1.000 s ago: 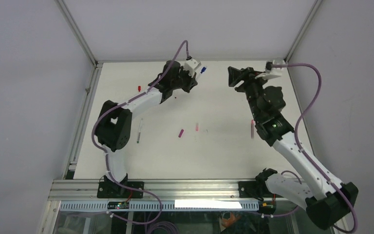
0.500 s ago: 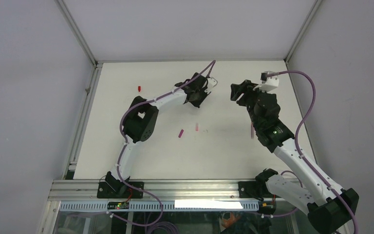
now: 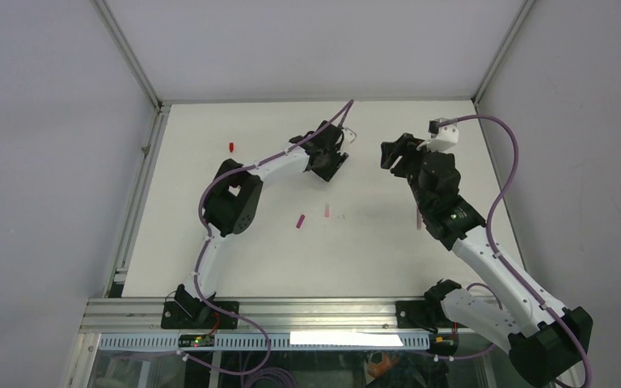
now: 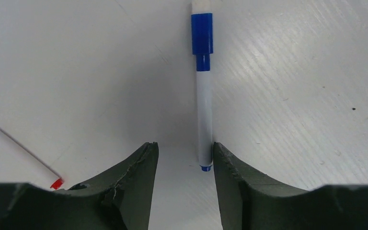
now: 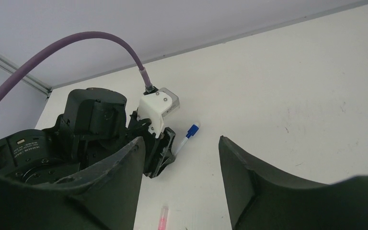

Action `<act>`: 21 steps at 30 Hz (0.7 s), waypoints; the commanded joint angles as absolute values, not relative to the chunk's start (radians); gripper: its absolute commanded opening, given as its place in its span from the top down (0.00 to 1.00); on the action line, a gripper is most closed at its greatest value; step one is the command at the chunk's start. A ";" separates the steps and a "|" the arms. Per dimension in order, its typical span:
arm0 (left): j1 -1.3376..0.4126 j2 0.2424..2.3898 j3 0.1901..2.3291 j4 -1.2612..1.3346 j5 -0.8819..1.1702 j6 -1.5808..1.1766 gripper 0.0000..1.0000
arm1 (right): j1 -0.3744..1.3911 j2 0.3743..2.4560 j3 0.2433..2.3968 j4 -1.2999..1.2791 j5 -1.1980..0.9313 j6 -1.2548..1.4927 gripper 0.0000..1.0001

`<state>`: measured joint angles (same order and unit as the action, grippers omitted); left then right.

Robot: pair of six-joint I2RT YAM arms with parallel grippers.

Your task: Insert the pens into the pen caps

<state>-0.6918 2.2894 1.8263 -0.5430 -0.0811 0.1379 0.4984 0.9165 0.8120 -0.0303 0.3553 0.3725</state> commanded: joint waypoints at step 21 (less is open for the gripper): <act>-0.334 2.008 1.605 -0.453 -0.222 -0.103 0.54 | 0.491 1.020 0.818 -0.015 0.243 0.404 0.40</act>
<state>-0.4198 2.0842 1.6306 -0.4744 -0.2329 -0.0685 0.4950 1.0050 0.8074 -0.0391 0.2745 0.3946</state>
